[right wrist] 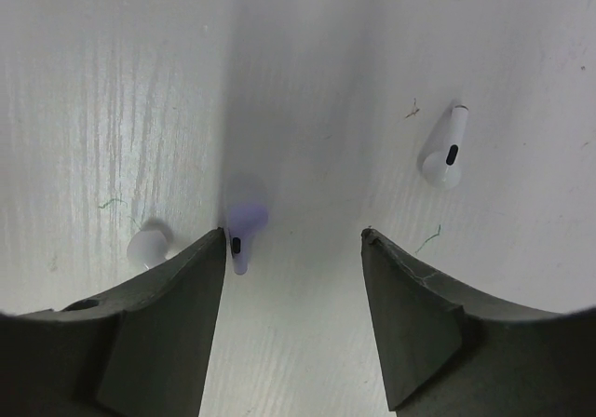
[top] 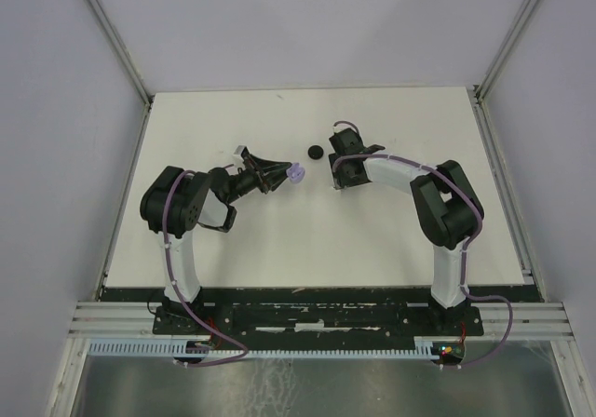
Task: Insert the wireless bluetooth earbuds into the charging case
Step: Pick up the earbud from the center of the board.
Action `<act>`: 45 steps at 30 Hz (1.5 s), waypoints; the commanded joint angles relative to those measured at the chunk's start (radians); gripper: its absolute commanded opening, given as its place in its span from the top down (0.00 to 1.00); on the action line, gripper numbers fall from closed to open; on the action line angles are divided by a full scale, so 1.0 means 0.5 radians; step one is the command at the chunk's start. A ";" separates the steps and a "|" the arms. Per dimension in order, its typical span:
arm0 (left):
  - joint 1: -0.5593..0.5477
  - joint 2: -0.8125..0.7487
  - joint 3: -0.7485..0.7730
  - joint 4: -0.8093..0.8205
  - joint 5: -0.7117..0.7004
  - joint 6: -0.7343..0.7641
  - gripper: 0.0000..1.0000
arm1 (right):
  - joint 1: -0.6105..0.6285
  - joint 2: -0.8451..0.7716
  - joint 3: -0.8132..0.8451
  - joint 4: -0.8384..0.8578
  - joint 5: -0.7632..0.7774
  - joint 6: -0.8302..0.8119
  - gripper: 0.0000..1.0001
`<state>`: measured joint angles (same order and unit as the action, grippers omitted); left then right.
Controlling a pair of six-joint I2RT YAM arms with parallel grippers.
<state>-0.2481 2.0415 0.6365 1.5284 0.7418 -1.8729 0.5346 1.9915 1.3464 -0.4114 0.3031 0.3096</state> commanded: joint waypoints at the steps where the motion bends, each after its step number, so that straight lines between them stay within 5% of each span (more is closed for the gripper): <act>1: 0.010 -0.011 0.009 0.404 0.035 0.072 0.97 | 0.005 0.036 0.066 0.013 -0.066 0.036 0.33; 45: 0.038 -0.027 -0.010 0.404 0.042 0.076 0.97 | -0.066 0.168 0.113 -0.055 -0.250 0.258 0.67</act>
<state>-0.2348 2.0415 0.6334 1.5284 0.7437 -1.8729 0.5072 2.0441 1.4097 -0.4046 0.1989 0.4255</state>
